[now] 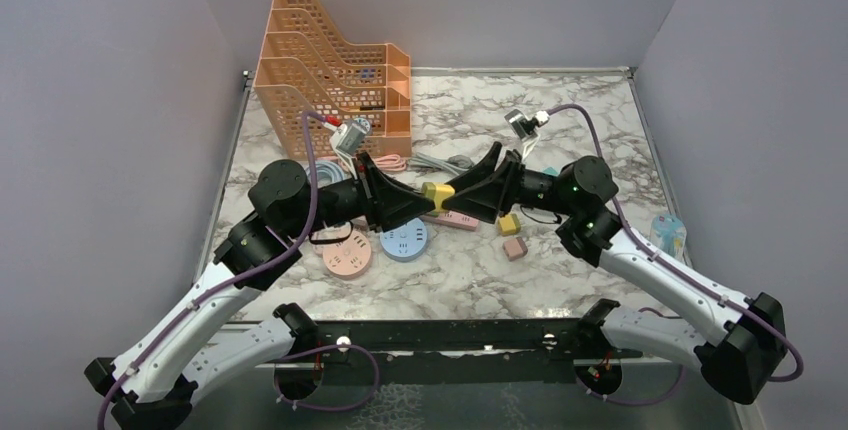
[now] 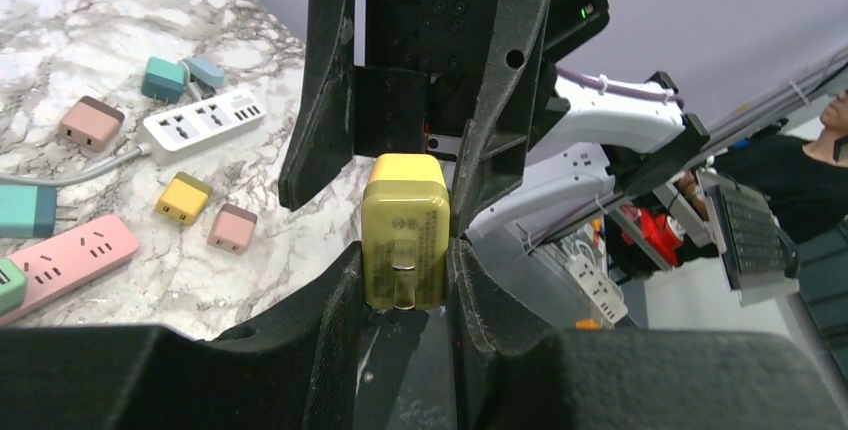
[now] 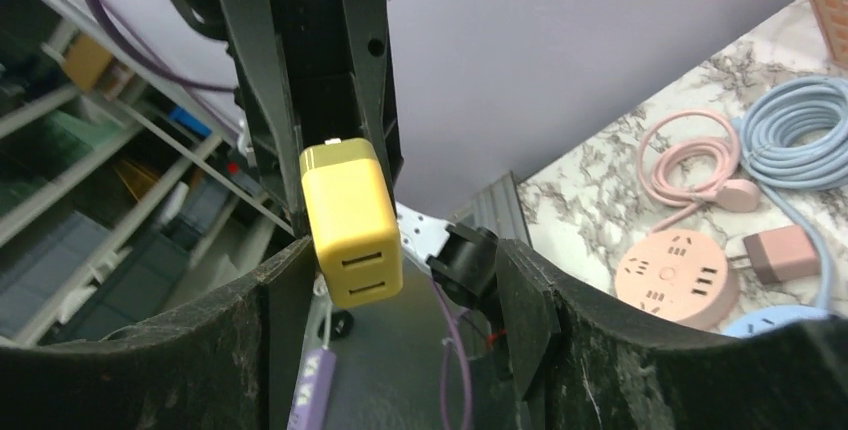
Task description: Insert the plug
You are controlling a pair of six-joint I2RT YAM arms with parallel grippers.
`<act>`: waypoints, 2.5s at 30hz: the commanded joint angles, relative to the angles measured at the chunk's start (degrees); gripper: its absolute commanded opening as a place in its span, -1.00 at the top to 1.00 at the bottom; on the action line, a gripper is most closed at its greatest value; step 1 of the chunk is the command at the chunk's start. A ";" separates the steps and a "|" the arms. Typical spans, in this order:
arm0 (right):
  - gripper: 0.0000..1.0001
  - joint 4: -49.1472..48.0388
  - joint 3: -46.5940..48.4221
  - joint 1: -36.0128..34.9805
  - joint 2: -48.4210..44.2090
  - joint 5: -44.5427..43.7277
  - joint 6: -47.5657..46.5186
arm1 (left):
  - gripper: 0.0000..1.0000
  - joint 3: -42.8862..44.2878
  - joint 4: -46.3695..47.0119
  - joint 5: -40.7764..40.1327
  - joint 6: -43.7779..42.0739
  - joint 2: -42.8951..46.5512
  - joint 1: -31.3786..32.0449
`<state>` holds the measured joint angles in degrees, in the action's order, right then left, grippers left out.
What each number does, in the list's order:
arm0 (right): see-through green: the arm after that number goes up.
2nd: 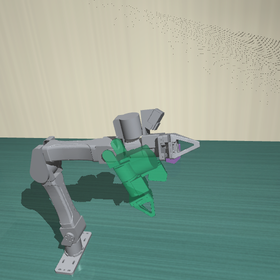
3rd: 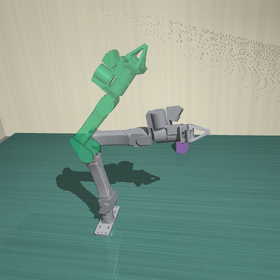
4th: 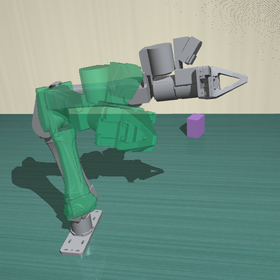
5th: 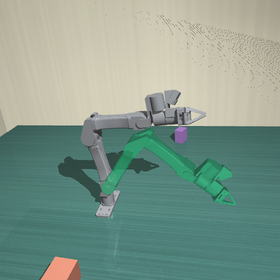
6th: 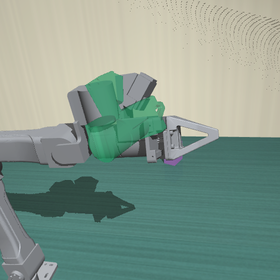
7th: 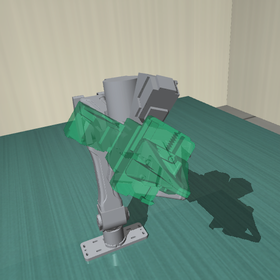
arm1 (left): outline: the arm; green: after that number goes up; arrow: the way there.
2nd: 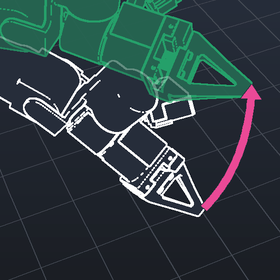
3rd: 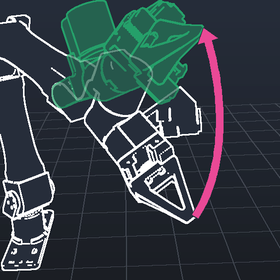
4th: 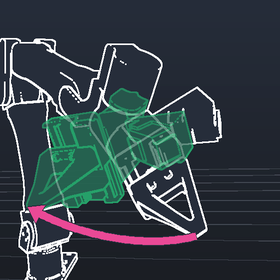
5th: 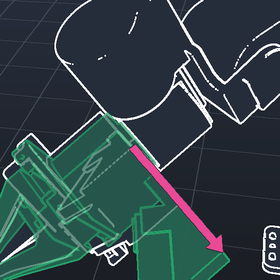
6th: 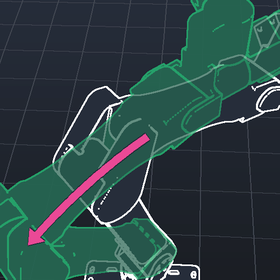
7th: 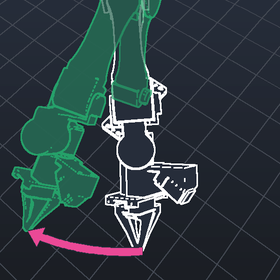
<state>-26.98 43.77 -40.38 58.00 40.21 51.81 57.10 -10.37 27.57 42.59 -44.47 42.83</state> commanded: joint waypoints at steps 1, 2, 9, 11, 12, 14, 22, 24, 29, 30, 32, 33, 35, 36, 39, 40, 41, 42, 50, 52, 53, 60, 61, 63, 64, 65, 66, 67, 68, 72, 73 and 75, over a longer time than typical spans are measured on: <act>-0.26 -6.72 2.34 0.04 1.97 -3.63 8.81 | 1.00 1.89 3.06 -4.73 1.91 -0.22 -0.12; -0.16 -8.48 2.35 0.04 2.69 -2.88 9.88 | 1.00 1.61 3.60 -4.79 2.19 -0.33 -0.11; 0.28 -19.73 0.27 -0.05 6.66 1.51 16.12 | 1.00 0.76 5.85 -5.53 3.20 -1.34 -0.11; 0.35 -19.77 0.68 -0.04 6.74 1.46 16.00 | 1.00 -0.03 6.83 -5.60 3.90 -1.36 -0.11; 0.41 -19.48 1.06 -0.05 6.93 1.64 15.96 | 1.00 -0.54 7.63 -5.60 4.32 -1.39 -0.11; 0.55 -19.09 1.83 -0.05 7.39 1.82 15.95 | 1.00 -1.27 8.37 -5.61 4.47 -1.55 -0.11; 0.98 -11.49 3.82 -0.05 7.44 -1.26 8.18 | 0.45 -3.37 4.43 -13.26 0.27 0.03 -0.11; 0.97 -4.67 5.27 -0.05 6.70 -2.26 1.58 | 0.04 -3.78 2.67 -16.95 -1.70 0.56 -0.11; 0.98 16.54 9.80 0.04 4.67 -8.33 -16.31 | -0.57 -4.72 -1.97 -26.45 -7.98 3.00 -0.11; 0.98 21.36 11.00 0.04 4.60 -9.78 -20.23 | -0.61 -4.89 -2.78 -28.00 -9.42 3.51 -0.11; 0.97 30.67 14.30 0.04 4.99 -13.03 -27.67 | -0.65 -5.07 -4.22 -31.38 -12.27 4.37 -0.09; 0.98 35.23 15.98 0.04 5.39 -14.44 -31.33 | -0.67 -4.93 -5.01 -32.84 -13.19 4.64 -0.11; 0.98 44.06 19.28 0.03 6.81 -16.27 -37.91 | -0.67 -4.37 -6.60 -35.22 -15.75 4.87 -0.11; 0.98 48.02 20.83 0.02 7.76 -16.81 -40.96 | -0.68 -4.17 -7.24 -36.57 -17.17 4.81 -0.11; 0.98 57.23 23.97 -0.02 10.25 -17.63 -49.78 | -0.67 -3.92 -8.58 -41.14 -20.32 4.65 -0.11; 0.98 59.73 24.68 0.01 10.96 -18.38 -52.77 | -0.68 -3.93 -8.88 -42.81 -20.92 4.64 -0.11; 0.97 62.00 25.49 0.01 11.90 -19.15 -54.98 | -0.68 -3.94 -9.09 -44.25 -21.52 4.55 -0.11; 0.97 64.27 26.37 -0.01 12.94 -19.68 -57.02 | -0.68 -4.05 -9.19 -45.91 -21.77 4.55 -0.11; 0.98 75.05 29.45 -0.05 23.19 -28.76 -67.28 | -0.67 -4.06 -9.41 -54.64 -21.30 4.02 -0.11; 0.98 75.25 29.80 -0.05 25.01 -30.19 -67.91 | -0.67 -3.95 -9.34 -57.03 -21.11 3.92 -0.11; 0.98 75.42 30.16 -0.05 25.79 -30.53 -68.08 | -0.67 -3.79 -9.32 -58.24 -20.94 3.83 -0.11; 0.98 79.63 37.35 -0.34 34.64 -33.79 -70.88 | -0.67 -1.94 -8.71 -62.54 -22.20 2.68 -0.11; 0.98 80.51 38.53 -0.51 36.00 -34.67 -71.30 | -0.67 -1.72 -8.65 -62.67 -22.40 2.52 -0.09; 0.98 82.84 41.07 -0.94 38.94 -35.33 -72.14 | -0.67 -0.97 -9.05 -62.62 -22.50 2.37 -0.11; 0.97 83.84 42.22 -1.07 40.26 -35.66 -72.46 | -0.67 -0.46 -9.57 -62.49 -22.40 2.26 -0.11; 0.98 84.75 43.04 -1.17 41.49 -35.60 -72.90 | -0.67 0.19 -10.23 -62.47 -22.27 2.26 -0.11; 0.98 85.66 43.76 -1.38 42.57 -35.55 -73.32 | -0.67 0.78 -10.89 -62.58 -22.02 2.31 -0.11; 0.98 86.41 44.53 -1.63 43.55 -35.50 -73.56 | -0.67 1.37 -11.50 -63.08 -21.63 2.55 -0.11; 0.98 87.09 45.16 -1.94 44.41 -35.43 -73.69 | -0.68 1.87 -12.02 -63.59 -21.43 2.87 -0.11; 0.97 87.20 47.02 -3.41 46.45 -35.88 -73.85 | -0.68 3.54 -13.61 -64.49 -22.35 4.57 -0.13; 0.98 86.95 47.16 -3.92 46.87 -36.46 -74.01 | -0.68 3.96 -14.32 -64.41 -22.78 4.82 -0.12; 0.98 87.06 47.87 -4.65 48.45 -37.51 -74.17 | -0.68 4.86 -16.04 -64.29 -23.58 5.33 -0.11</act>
<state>58.43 88.73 -43.33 104.53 5.30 -20.86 59.02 -22.94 -34.65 20.84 -40.75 42.76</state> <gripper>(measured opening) 0.307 0.837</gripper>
